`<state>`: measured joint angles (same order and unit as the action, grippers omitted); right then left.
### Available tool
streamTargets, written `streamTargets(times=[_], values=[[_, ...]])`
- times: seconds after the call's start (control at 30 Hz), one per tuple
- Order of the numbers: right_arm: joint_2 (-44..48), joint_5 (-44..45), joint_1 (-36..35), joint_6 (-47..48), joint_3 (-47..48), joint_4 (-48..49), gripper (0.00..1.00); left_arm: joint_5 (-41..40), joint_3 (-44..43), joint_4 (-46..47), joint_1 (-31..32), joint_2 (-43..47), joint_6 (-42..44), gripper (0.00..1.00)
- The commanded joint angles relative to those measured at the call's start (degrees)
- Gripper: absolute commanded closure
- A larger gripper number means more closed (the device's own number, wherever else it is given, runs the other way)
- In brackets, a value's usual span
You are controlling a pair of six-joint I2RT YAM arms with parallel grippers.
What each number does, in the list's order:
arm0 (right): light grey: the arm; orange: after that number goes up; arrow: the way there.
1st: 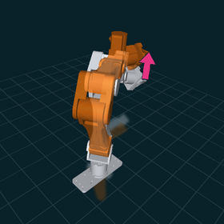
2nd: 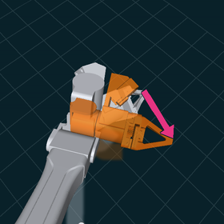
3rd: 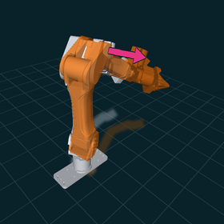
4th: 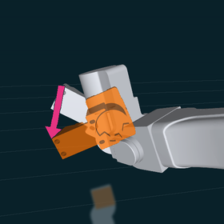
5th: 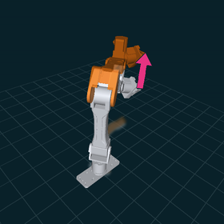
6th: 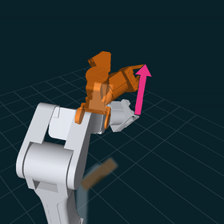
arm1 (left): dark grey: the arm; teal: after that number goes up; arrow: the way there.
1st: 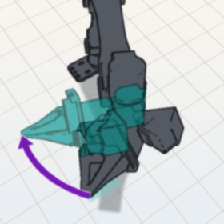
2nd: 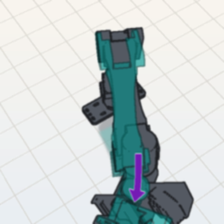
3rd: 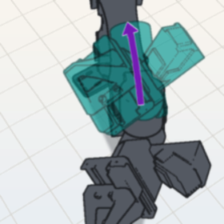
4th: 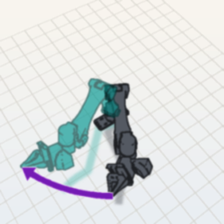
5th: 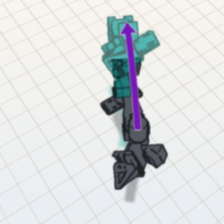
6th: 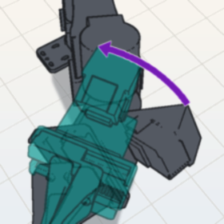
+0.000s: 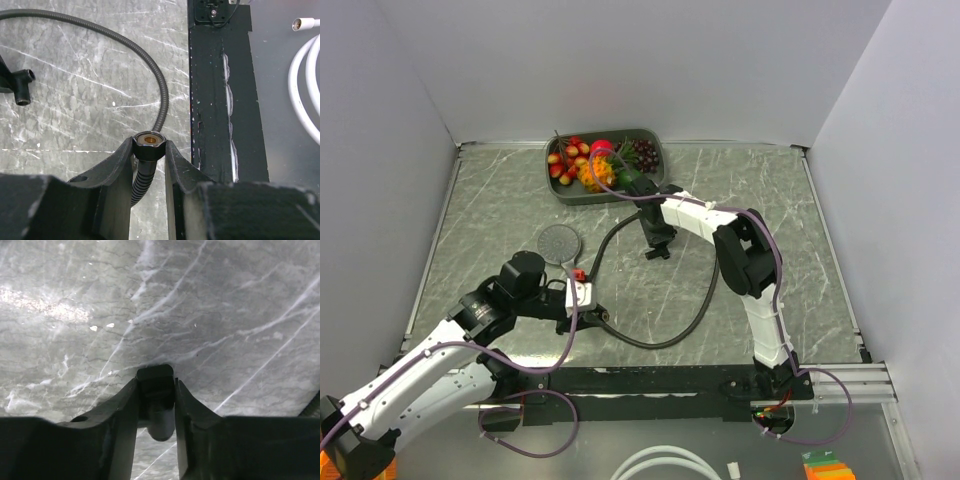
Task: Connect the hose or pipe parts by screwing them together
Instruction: Pick up the adaptor from the center of the board.
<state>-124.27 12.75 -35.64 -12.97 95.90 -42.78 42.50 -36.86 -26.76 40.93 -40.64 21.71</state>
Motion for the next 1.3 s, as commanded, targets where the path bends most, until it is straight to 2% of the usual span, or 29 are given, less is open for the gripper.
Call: streamTargets(times=[0.0, 0.07, 0.2, 0.33, 0.53, 0.63, 0.67, 0.7, 0.77, 0.93, 1.07, 1.27], values=[[-2.0, 0.1, 0.2, -1.2, 0.7, -4.1, 0.73, 2.3, 0.2, 3.0, -0.4, 1.1, 0.3, 0.99], [-1.1, 0.5, 0.2, -1.5, 0.2, -4.1, 0.78, 2.3, 0.6, 3.5, -0.5, 1.4, 0.3, 0.99], [2.5, -0.5, 1.3, -3.3, -0.5, -4.3, 0.96, 2.7, 0.9, 3.8, -0.6, 1.7, 0.3, 0.99], [8.6, -5.1, 2.9, -6.1, -7.5, -3.6, 0.97, 2.9, 0.6, 3.2, -0.8, 1.9, 0.5, 0.99], [12.2, -8.6, 3.2, -8.5, -18.7, -2.3, 0.88, 3.6, 1.2, 4.3, -0.8, 2.8, 0.4, 0.99], [12.6, -10.9, 3.7, -9.8, -22.1, -0.3, 0.67, 4.0, 1.8, 4.7, -0.8, 3.2, 0.3, 0.99], [12.5, -11.7, 4.1, -10.0, -22.4, 0.0, 0.54, 4.1, 1.9, 4.6, -0.9, 3.3, 0.3, 0.99], [12.3, -12.1, 4.5, -10.1, -22.6, 0.2, 0.48, 4.1, 1.9, 4.6, -0.8, 3.5, 0.4, 0.99], [11.6, -13.9, 5.3, -9.9, -22.1, -0.2, 0.43, 4.3, 1.8, 4.0, -0.9, 3.5, 1.0, 0.99], [8.8, -15.7, 6.8, -9.3, -17.3, -4.1, 0.39, 4.3, 1.8, 3.4, -0.9, 4.0, 1.8, 0.99], [6.3, -16.0, 7.9, -7.6, -13.1, -8.9, 0.48, 4.3, 2.1, 3.5, -0.9, 4.5, 2.1, 0.99], [2.8, -15.6, 8.7, -3.6, -7.4, -15.9, 0.50, 4.6, 2.1, 2.8, -0.8, 4.9, 3.7, 0.99]])
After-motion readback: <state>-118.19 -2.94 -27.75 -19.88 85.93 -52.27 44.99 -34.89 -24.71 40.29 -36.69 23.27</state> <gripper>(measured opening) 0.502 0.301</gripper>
